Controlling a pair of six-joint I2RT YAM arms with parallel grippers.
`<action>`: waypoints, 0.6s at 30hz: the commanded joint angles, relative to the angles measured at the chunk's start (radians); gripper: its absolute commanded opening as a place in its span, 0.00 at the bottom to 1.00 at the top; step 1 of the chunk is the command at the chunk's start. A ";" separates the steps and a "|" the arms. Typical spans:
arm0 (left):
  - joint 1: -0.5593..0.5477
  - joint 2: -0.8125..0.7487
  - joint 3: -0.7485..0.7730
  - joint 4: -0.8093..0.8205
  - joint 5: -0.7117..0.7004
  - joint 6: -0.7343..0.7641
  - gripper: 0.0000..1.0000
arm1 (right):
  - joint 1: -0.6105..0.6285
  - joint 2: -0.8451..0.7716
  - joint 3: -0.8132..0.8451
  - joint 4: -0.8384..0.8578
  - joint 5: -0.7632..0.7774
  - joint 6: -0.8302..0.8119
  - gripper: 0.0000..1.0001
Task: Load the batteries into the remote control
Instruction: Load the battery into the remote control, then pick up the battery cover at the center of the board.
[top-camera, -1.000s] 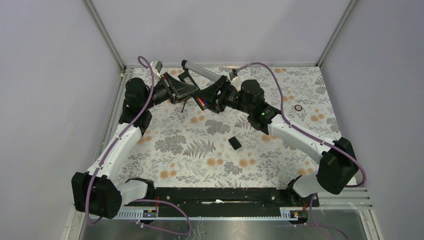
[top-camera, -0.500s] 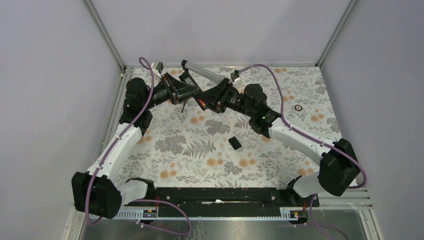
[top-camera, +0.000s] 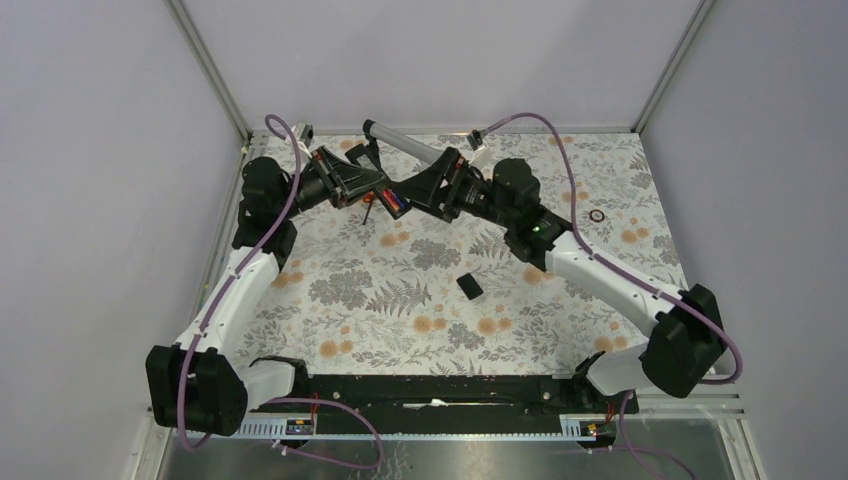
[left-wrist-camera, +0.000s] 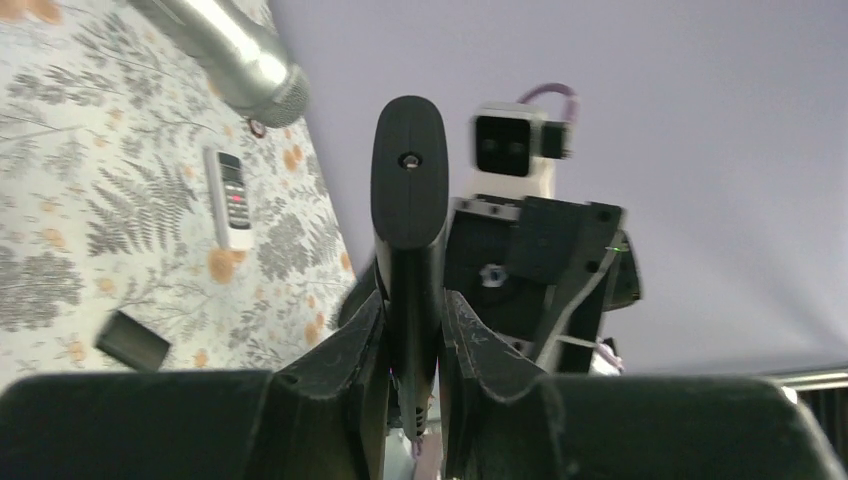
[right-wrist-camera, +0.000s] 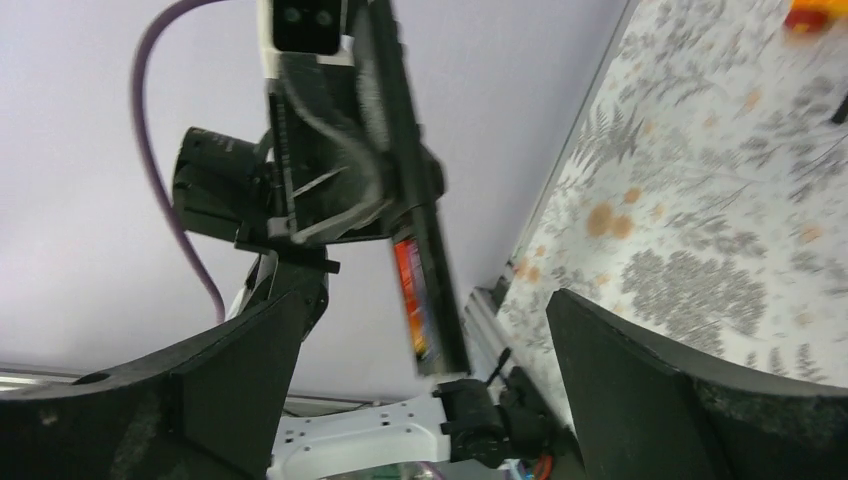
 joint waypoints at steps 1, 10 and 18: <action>0.057 -0.022 -0.025 0.046 0.041 0.110 0.00 | -0.051 -0.128 0.049 -0.109 0.009 -0.273 1.00; 0.086 -0.037 0.032 -0.322 -0.070 0.387 0.00 | -0.082 -0.092 0.103 -0.850 0.194 -0.935 0.90; 0.117 -0.051 0.001 -0.429 -0.226 0.439 0.00 | 0.058 -0.035 -0.075 -0.930 0.437 -0.931 0.96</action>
